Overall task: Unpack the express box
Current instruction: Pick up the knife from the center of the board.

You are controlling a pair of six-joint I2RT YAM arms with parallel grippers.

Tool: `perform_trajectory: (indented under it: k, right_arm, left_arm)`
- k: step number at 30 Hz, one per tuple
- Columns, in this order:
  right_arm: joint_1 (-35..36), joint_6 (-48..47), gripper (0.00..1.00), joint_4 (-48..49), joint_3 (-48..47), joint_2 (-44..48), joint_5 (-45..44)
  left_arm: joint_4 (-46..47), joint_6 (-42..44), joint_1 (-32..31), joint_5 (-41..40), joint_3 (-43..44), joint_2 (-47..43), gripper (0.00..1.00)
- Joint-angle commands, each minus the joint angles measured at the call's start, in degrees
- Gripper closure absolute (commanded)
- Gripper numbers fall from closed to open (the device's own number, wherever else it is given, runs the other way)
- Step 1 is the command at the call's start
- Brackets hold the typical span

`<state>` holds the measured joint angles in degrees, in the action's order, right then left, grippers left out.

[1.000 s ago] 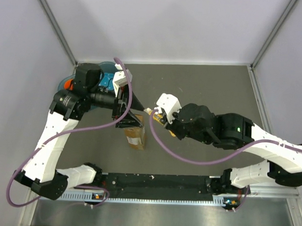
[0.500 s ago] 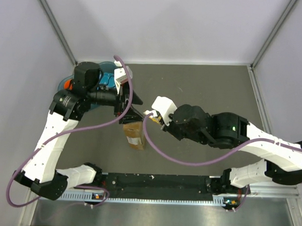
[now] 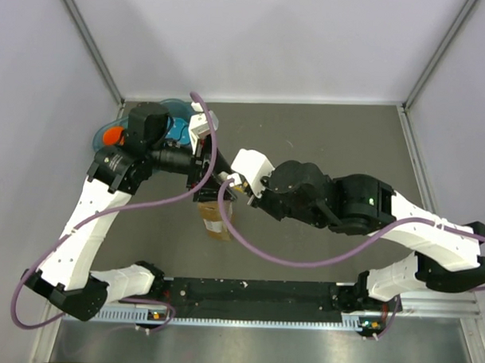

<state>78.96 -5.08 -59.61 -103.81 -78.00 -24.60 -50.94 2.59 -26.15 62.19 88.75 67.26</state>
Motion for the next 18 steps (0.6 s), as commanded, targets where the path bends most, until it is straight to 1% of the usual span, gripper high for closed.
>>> perform_trajectory:
  k: [1,2,3,5,8,11,12,15,18]
  right_arm:
    - [1.72,-1.51,1.0,1.17,-2.19,-1.02,-1.06]
    - [1.81,-1.6,1.0,1.17,-2.1,-1.19,-1.24]
    - [1.99,-1.6,1.0,1.34,-2.19,-1.37,-1.5]
    - [2.16,-1.69,1.0,1.34,-2.27,-1.37,-1.59]
    - [2.16,-1.77,1.0,1.26,-2.8,-1.28,-1.85]
    - [2.25,-1.86,1.0,1.43,-3.24,-1.45,-2.03]
    - [2.34,-1.95,1.0,1.34,-3.5,-1.63,-2.12]
    - [2.52,-2.3,1.0,1.43,-4.21,-1.98,-2.38]
    - [3.13,-2.74,1.0,1.52,-4.82,-2.6,-2.47]
  left_arm:
    - [2.42,-1.1,-0.48,2.58,0.81,-0.12,0.22]
    - [2.42,-1.1,-0.48,2.41,0.72,-0.12,0.33]
    - [2.42,-0.92,-0.57,2.32,0.81,-0.12,0.39]
    - [2.25,-0.83,-0.57,1.97,0.64,-0.29,0.46]
    - [1.72,-0.31,-0.83,1.7,0.64,-0.29,0.48]
    - [0.58,0.4,-1.18,1.7,0.55,-0.12,0.58]
    - [0.05,0.92,-1.36,1.96,0.63,0.06,0.63]
    - [-3.99,3.81,-2.14,2.23,1.95,1.28,0.66]
    - [-6.01,4.97,-2.32,1.88,3.44,2.08,0.75]
